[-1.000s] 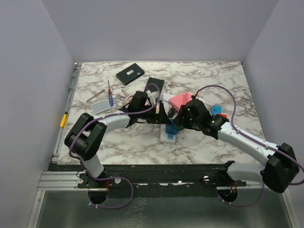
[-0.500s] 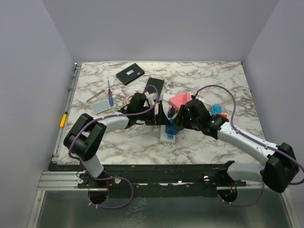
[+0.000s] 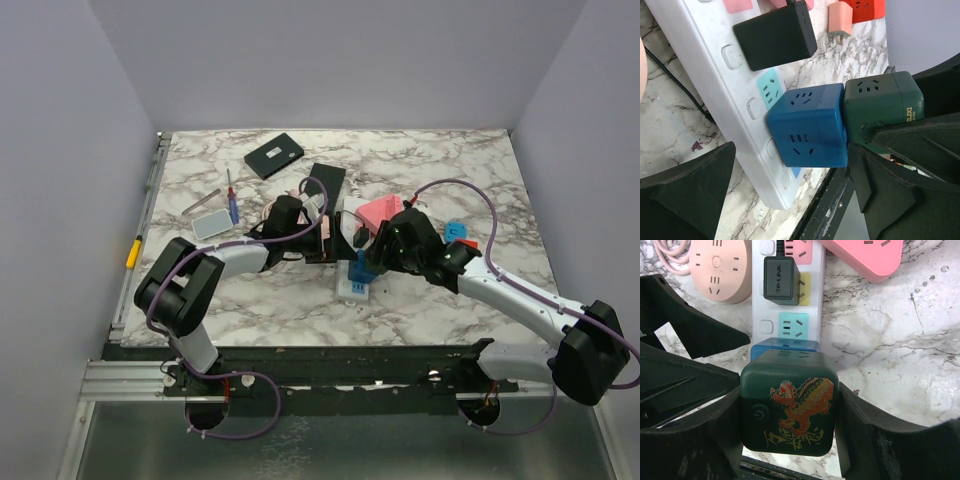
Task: Pull the plug off the socket
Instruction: Remove the plug from the socket.
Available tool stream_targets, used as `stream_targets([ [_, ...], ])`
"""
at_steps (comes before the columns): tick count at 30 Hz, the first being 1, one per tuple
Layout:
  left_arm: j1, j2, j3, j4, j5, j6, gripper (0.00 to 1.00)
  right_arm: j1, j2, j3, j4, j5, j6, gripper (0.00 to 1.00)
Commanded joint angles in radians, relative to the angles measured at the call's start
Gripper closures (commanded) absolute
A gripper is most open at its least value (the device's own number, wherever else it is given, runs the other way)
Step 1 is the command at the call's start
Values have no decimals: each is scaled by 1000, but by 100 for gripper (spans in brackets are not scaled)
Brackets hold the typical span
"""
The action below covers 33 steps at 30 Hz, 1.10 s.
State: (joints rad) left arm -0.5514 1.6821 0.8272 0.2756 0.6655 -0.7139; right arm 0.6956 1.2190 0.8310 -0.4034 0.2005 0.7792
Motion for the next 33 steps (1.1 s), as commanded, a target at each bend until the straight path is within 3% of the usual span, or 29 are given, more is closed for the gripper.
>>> stream_targets([
  [1,-2,27,-12,45,38,-26,2,5,6,3,13,45,16,100],
  [16,65,34,-27,78,49,-66,3,1,-63,-55,38,74,70,100],
  [33,17,113,-23,108,109,-98,28,-51,-147,-149,96,37,142,100],
])
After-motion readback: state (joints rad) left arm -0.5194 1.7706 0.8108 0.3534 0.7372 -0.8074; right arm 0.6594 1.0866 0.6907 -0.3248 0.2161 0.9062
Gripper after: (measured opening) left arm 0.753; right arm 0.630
